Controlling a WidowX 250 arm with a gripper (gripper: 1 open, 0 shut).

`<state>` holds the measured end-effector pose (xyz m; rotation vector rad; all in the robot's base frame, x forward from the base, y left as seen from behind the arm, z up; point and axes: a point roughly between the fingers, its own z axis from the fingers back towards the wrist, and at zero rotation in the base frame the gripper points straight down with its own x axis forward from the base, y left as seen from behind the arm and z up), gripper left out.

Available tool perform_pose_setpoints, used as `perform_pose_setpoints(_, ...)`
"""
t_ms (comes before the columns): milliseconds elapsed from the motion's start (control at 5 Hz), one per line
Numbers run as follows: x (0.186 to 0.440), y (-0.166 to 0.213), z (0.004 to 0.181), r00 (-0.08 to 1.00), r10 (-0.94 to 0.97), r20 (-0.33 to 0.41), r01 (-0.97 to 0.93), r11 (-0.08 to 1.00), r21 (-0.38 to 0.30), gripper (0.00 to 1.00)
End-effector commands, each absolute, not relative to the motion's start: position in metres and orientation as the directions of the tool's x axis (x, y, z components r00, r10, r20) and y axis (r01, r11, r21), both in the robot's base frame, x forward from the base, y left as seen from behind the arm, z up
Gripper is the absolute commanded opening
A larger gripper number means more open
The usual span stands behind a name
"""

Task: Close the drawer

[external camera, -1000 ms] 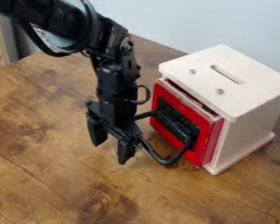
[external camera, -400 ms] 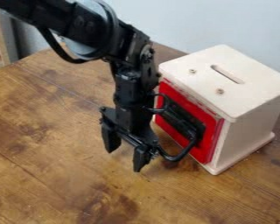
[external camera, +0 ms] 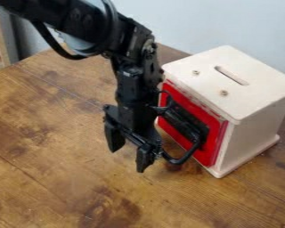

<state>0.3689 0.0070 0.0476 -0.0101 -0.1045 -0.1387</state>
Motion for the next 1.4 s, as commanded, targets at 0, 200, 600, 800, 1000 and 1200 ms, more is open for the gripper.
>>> perform_pose_setpoints(0, 0.378, -0.002, 0.081, 0.967, -0.171, 0.189, 0.171, 0.985, 0.015, 1.00)
perform_pose_setpoints(200, 0.380, -0.003, 0.081, 0.964, -0.181, 0.193, 0.181, 0.983, 0.020, 1.00)
perform_pose_setpoints(600, 0.382, -0.007, 0.077, 0.971, -0.137, 0.194, 0.136, 0.991, 0.018, 1.00)
perform_pose_setpoints(800, 0.383, -0.011, 0.078, 0.968, -0.160, 0.193, 0.161, 0.987, 0.013, 1.00)
perform_pose_setpoints(1000, 0.383, -0.004, 0.091, 0.966, -0.172, 0.191, 0.173, 0.985, 0.013, 1.00)
perform_pose_setpoints(1200, 0.382, -0.003, 0.096, 0.952, -0.228, 0.204, 0.229, 0.973, 0.017, 1.00)
